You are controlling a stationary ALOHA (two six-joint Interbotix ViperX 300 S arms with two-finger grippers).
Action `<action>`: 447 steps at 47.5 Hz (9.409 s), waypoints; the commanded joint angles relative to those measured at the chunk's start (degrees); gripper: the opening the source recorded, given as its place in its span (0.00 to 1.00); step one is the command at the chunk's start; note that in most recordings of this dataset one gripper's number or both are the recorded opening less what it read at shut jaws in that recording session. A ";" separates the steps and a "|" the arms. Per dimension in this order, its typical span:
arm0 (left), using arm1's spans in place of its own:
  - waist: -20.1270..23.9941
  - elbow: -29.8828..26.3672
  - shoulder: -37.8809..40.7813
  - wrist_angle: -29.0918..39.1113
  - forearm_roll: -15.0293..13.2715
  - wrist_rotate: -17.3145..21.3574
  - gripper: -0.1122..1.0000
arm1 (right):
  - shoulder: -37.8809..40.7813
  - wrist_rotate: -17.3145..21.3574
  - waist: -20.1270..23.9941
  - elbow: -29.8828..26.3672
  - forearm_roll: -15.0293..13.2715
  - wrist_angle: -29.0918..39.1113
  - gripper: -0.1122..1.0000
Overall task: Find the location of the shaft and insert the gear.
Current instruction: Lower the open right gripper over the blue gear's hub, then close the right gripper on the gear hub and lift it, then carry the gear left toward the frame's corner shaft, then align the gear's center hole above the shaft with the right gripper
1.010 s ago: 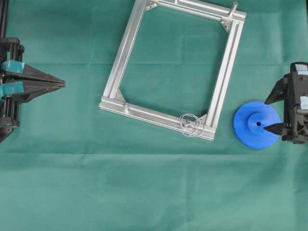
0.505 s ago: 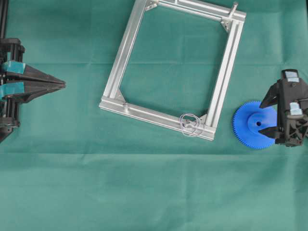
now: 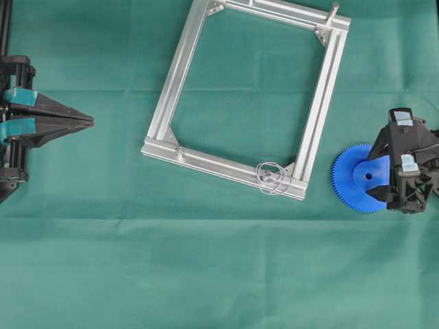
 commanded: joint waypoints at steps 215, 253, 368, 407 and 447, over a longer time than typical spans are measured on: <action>0.18 -0.88 0.70 1.67 -0.09 0.26 0.12 | 22.94 7.29 0.18 -46.49 -6.68 26.02 0.72; 0.18 -0.88 0.79 1.93 -0.09 0.18 0.12 | 26.28 7.29 0.26 -46.32 -6.50 24.43 0.72; 0.18 -0.88 0.62 2.55 -0.09 0.09 0.12 | 23.03 12.66 3.34 -40.08 -14.33 15.64 0.72; 0.62 -0.88 0.62 2.81 -0.09 0.18 0.12 | 24.17 15.03 5.01 -41.22 -17.58 12.83 0.72; 0.62 -0.79 0.62 2.72 -0.09 0.18 0.12 | 25.31 15.03 3.69 -41.22 -18.90 12.04 0.72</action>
